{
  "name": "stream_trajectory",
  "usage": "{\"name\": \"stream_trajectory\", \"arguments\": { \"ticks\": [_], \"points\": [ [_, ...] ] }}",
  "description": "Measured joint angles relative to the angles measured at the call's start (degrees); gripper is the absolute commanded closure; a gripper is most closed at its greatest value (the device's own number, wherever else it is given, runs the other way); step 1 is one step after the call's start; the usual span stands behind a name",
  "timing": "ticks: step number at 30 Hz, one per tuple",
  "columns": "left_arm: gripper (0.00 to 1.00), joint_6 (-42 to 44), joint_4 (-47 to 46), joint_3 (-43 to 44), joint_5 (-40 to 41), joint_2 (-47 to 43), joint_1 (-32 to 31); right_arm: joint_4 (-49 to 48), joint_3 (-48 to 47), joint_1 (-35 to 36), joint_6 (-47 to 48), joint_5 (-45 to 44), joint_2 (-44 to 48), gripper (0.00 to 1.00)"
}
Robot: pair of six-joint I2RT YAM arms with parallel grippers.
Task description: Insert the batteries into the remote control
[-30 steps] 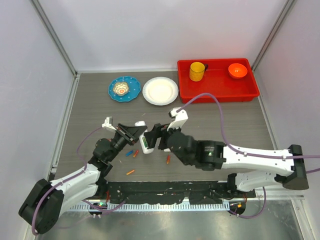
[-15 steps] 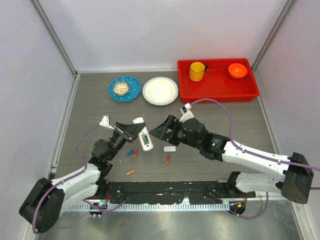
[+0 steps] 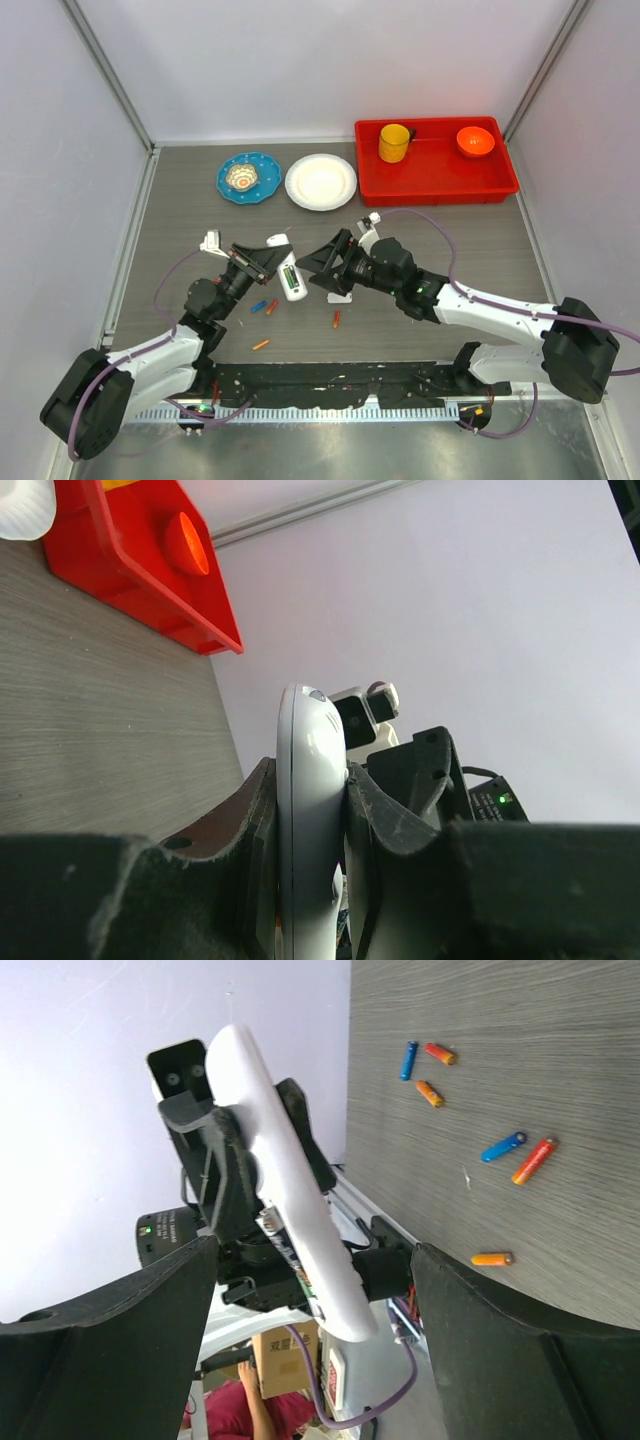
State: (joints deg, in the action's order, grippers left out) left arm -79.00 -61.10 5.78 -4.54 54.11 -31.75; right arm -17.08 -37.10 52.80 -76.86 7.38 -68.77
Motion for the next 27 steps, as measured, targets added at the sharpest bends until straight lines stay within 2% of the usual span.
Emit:
{"name": "stream_trajectory", "arguments": {
  "ticks": [11, 27],
  "points": [
    [1.0, 0.0, -1.2, 0.0, 0.0, 0.9, 0.0, -2.6, -0.8, 0.0, -0.7, 1.8, -4.7, 0.17],
    [1.0, -0.1, -2.4, 0.0, -0.1, 1.6, 0.0, -3.0, -2.0, 0.0, -1.3, 1.9, -5.6, 0.17]
  ]
}}
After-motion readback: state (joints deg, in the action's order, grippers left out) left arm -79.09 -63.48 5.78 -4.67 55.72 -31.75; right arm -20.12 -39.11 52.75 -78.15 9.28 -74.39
